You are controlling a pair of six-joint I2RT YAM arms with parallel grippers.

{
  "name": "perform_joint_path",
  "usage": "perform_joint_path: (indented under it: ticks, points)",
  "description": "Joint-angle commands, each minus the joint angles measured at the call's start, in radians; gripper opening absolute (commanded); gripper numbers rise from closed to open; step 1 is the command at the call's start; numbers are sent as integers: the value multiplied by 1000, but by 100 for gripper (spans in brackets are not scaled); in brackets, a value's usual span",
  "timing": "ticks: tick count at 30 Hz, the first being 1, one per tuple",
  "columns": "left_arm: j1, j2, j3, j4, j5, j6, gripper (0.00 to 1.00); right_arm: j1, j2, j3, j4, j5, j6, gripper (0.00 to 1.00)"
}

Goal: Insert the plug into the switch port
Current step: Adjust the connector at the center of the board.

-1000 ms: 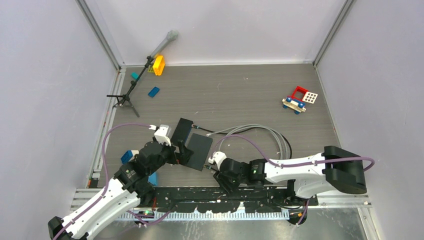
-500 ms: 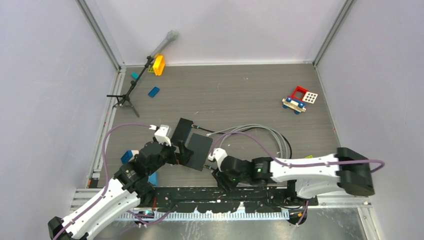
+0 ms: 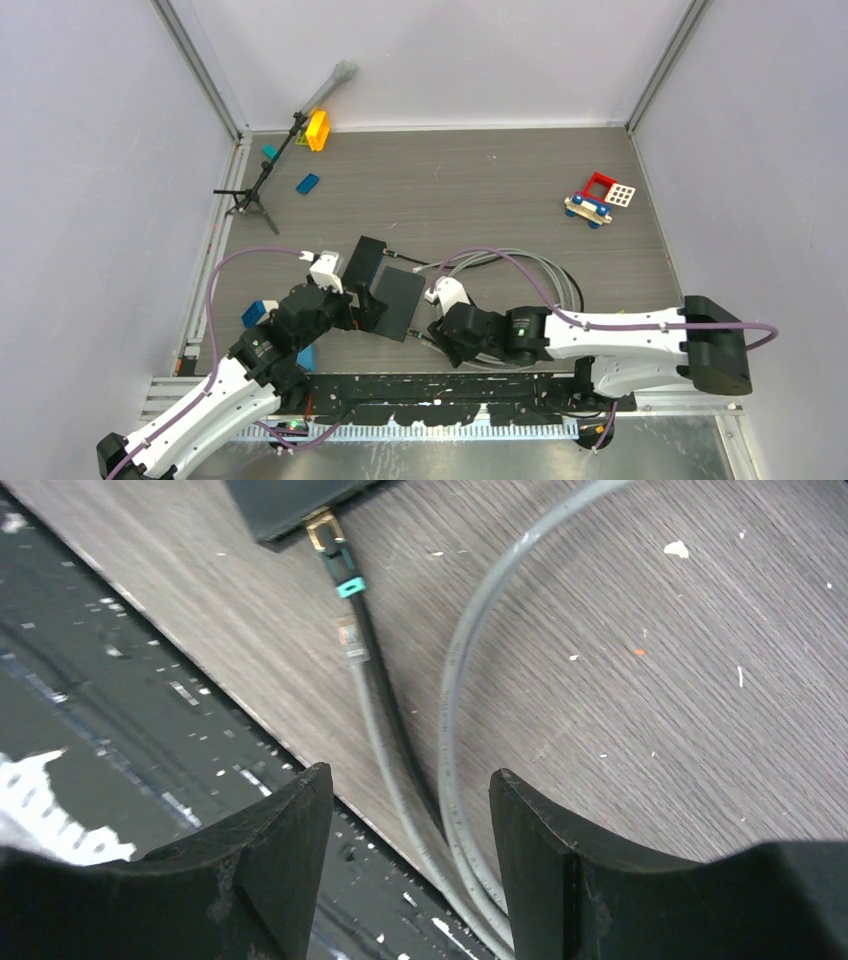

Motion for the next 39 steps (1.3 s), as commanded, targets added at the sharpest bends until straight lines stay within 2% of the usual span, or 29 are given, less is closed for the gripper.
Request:
perform_joint_path:
  ticks: [1,10,19,22,24,27,30,39]
  points:
    - [0,1,-3,37,12,18,100,-16,69,10,62,92,31,64]
    - [0,-1,-6,36,11,24,100,-78,177,-25,193,72,44,59]
    - [0,-3,5,28,16,23,100,-107,247,-43,273,-16,48,46]
    - [0,-16,11,19,16,24,100,-106,255,-37,281,-44,40,39]
    - [0,-27,15,12,14,23,100,-106,242,-36,278,-48,34,29]
    - [0,-40,19,6,8,23,100,-107,176,-34,243,-33,19,12]
    - [0,-47,27,1,2,23,100,-109,58,-22,168,0,-7,1]
    - [0,-94,64,-36,-45,42,100,-119,-440,10,11,3,-110,0]
